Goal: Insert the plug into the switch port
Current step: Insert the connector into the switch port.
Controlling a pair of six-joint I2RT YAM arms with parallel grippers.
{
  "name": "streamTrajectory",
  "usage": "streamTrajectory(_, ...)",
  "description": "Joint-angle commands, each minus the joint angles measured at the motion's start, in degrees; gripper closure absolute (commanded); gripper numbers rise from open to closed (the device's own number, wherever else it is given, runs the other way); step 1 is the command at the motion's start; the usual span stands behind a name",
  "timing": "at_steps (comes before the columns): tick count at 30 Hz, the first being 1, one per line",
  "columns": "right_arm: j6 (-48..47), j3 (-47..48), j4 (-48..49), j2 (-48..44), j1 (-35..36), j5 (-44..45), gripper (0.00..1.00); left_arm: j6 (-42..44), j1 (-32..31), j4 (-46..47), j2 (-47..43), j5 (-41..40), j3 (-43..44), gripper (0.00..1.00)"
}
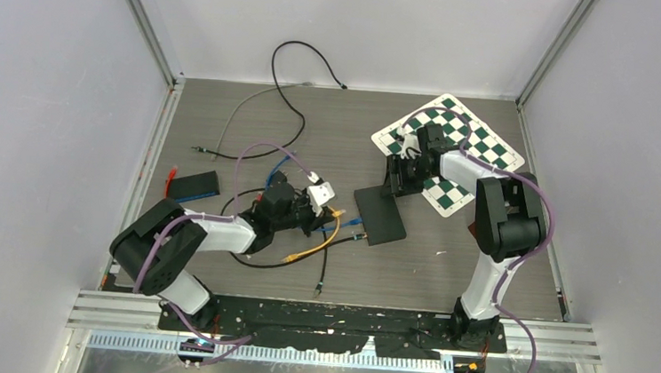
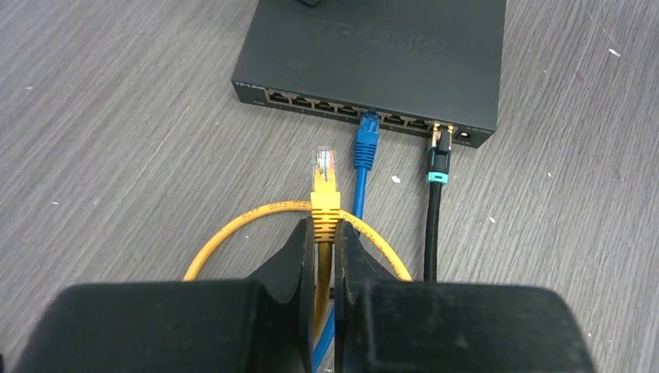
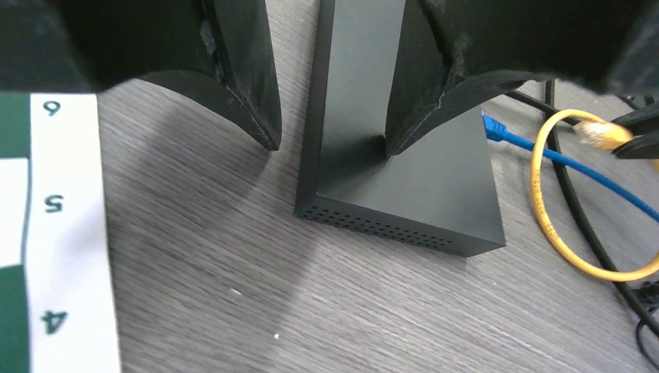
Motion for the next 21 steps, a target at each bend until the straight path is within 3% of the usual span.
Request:
streamTrajectory(1, -2.69, 2.33, 0.41, 1.44, -0.06, -4.69, 0.46, 0.27, -0.91, 4.68, 1.78, -2.07, -0.21, 1.0)
streamTrajectory(8, -3.35, 2.33, 2.86, 2.55, 0.2, -8.01, 0.51, 1.72, -1.26, 4.01, 4.87, -0.79, 1.58, 1.0)
streamTrajectory(21, -6.81, 6.51, 0.36, 6.38, 1.62, -12.78, 0.53, 2.76, -1.79, 3.58, 8.35, -0.57, 4.44, 1.0)
